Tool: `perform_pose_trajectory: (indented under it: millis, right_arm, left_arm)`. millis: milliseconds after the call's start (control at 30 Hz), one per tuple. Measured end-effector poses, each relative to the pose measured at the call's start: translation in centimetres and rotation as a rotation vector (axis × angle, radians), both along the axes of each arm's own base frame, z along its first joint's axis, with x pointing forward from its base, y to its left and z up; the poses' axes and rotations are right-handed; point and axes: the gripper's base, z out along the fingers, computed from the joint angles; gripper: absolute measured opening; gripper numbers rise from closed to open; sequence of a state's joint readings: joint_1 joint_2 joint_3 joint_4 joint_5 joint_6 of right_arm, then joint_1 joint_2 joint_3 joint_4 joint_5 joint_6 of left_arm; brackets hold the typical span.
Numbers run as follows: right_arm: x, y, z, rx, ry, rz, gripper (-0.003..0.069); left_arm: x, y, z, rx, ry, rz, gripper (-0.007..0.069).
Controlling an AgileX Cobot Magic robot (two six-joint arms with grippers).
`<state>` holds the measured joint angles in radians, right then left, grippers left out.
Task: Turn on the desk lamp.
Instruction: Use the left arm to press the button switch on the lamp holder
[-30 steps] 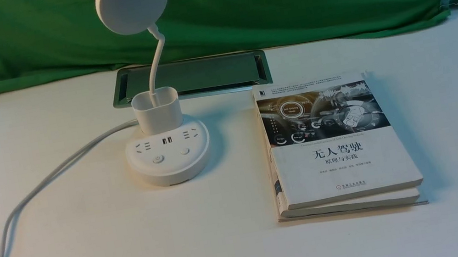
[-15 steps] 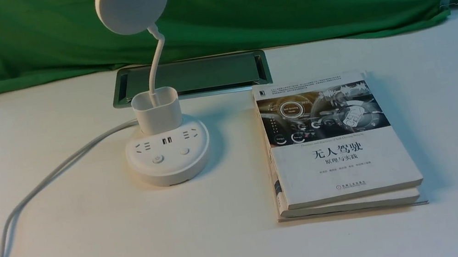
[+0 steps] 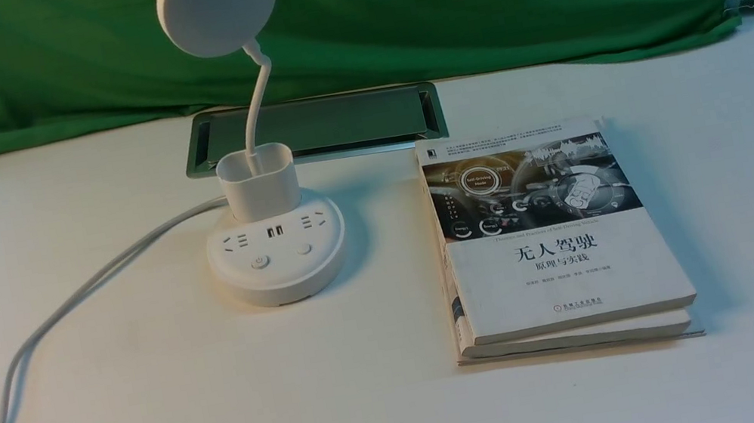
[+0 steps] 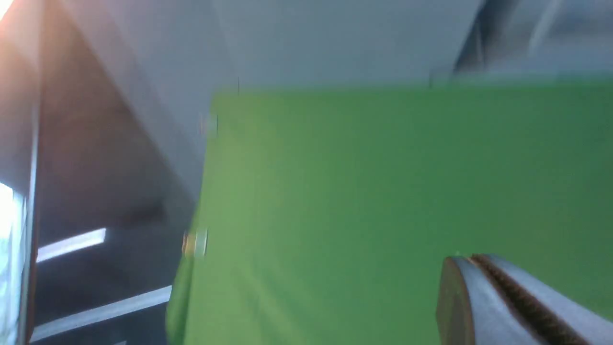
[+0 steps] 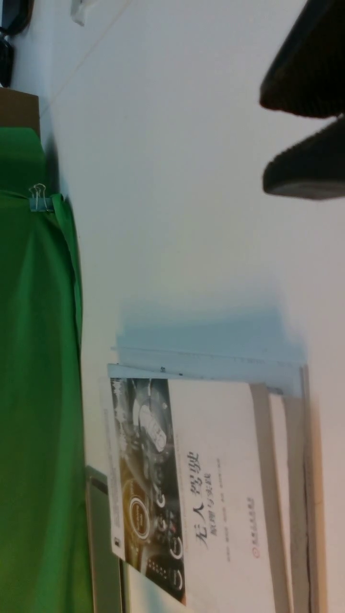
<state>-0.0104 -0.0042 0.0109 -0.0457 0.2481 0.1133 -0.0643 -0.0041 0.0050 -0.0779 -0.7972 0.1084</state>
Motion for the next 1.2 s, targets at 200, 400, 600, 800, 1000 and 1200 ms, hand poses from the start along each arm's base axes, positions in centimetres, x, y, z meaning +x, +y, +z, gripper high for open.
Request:
perform_pose_trajectory:
  millis: [200,400,600,800,1000,1200]
  right_arm:
    - [0.0,0.0,0.0,0.000,0.000,0.000,0.0241]
    - [0.0,0.0,0.0,0.000,-0.001,0.000,0.0241]
    - [0.0,0.0,0.0,0.000,-0.001,0.000,0.0241]
    - [0.0,0.0,0.0,0.000,-0.001,0.000,0.0241]
    - [0.0,0.0,0.0,0.000,-0.001,0.000,0.0241]
    - [0.0,0.0,0.0,0.000,-0.001,0.000,0.0241]
  left_arm:
    - [-1.0,-0.3,1.4,-0.036,-0.110,-0.115,0.0002]
    - [-1.9,-0.6,8.6,-0.010,0.169,-0.134,0.0002]
    - [1.9,-0.4,8.9,-0.035,0.707,-0.083,0.0002]
    - [7.4,-1.4,4.0,-0.185,1.190,-0.192,0.0002]
    - [11.4,-3.8,0.7,-0.228,1.511,-0.414,0.0002]
    - [16.9,-6.8,-2.5,-0.259,1.760,-0.719,0.0002]
